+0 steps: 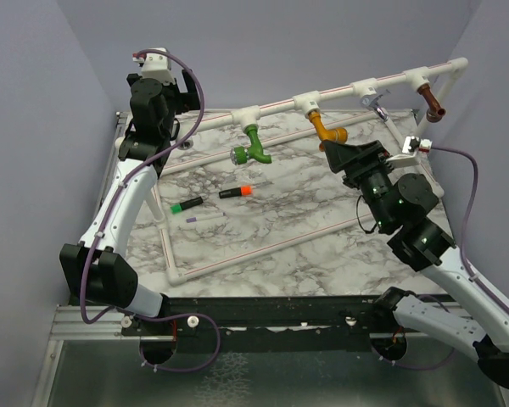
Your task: Install the water faucets
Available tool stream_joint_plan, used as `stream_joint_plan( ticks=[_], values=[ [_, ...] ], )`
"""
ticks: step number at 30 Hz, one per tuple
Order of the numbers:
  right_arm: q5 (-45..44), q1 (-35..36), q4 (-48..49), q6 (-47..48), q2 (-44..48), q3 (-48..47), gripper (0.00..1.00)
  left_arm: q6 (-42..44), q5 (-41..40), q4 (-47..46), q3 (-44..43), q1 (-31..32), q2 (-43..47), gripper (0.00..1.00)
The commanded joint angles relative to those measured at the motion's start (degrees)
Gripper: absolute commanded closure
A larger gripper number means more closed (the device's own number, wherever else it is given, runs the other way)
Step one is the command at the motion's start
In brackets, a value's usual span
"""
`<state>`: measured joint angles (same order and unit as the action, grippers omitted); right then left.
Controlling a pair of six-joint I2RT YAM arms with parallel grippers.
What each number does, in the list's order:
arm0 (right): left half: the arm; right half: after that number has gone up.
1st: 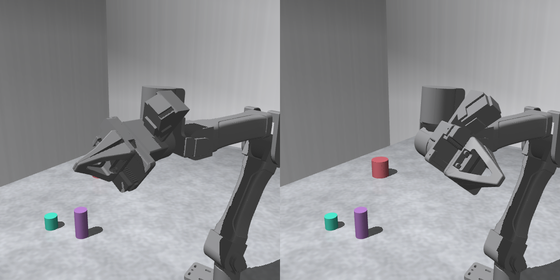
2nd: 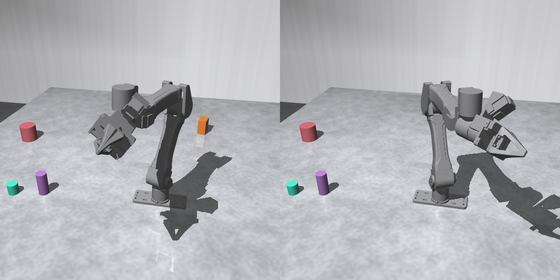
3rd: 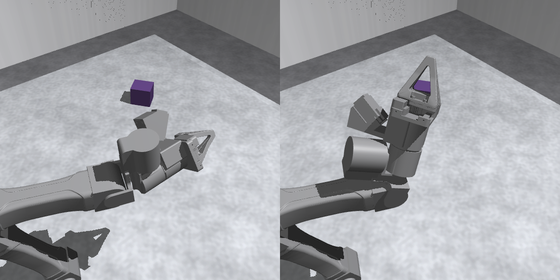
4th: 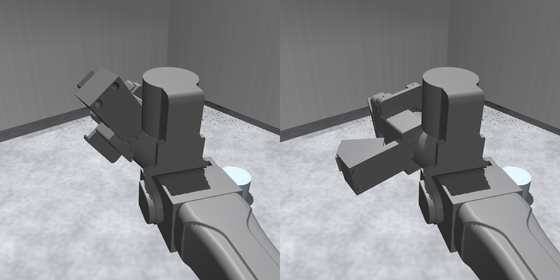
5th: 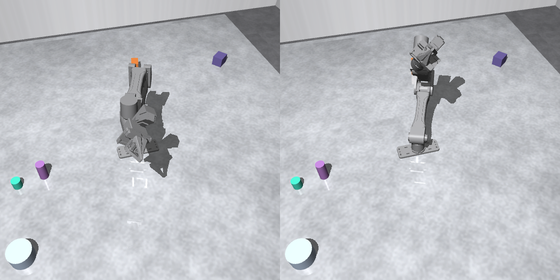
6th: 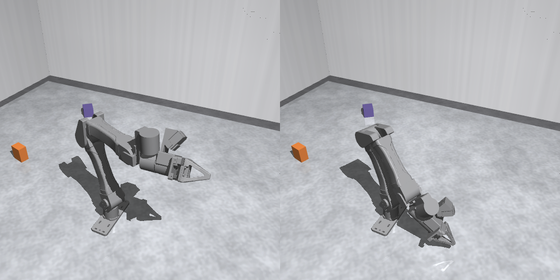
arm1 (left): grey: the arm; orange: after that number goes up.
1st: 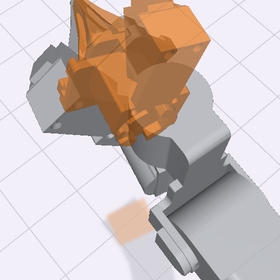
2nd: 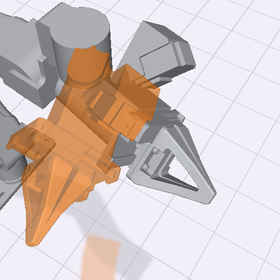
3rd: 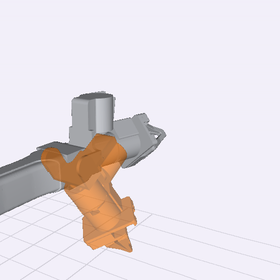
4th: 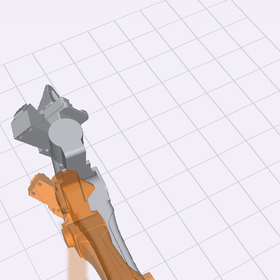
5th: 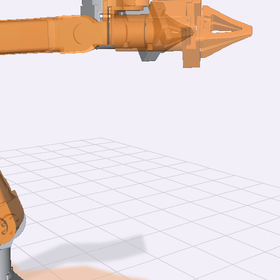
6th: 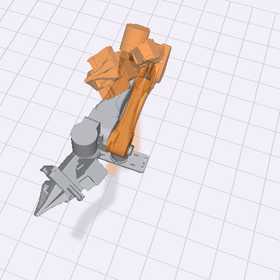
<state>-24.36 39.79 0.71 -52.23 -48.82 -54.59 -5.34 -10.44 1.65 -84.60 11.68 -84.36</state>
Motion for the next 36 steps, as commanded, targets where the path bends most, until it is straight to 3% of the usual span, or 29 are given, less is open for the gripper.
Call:
stream_joint_plan(
  ticks=[1,8,15,21,30,36],
  values=[
    [4.5,0.2,0.3,20.2,2.5,-0.9,0.24,0.3,0.9,11.4,4.3,0.2,-3.7,0.01],
    [7.5,0.2,0.5,50.6,4.3,-2.4,0.24,0.2,0.9,11.4,4.3,0.2,-3.8,0.01],
    [16.5,0.2,6.7,87.6,7.7,4.5,0.21,0.2,0.9,11.4,4.3,0.1,-3.9,0.01],
    [22.6,0.2,8.1,107.6,6.1,6.5,0.20,0.2,0.9,11.4,4.3,0.2,-3.9,0.01],
    [21.4,0.2,16.2,123.3,-0.1,8.2,0.18,0.3,0.6,11.3,4.4,0.1,-3.8,0.01],
    [18.8,0.2,25.7,127.3,-5.1,9.1,0.18,0.3,0.7,11.4,4.4,0.2,-3.8,0.01]
  ],
)
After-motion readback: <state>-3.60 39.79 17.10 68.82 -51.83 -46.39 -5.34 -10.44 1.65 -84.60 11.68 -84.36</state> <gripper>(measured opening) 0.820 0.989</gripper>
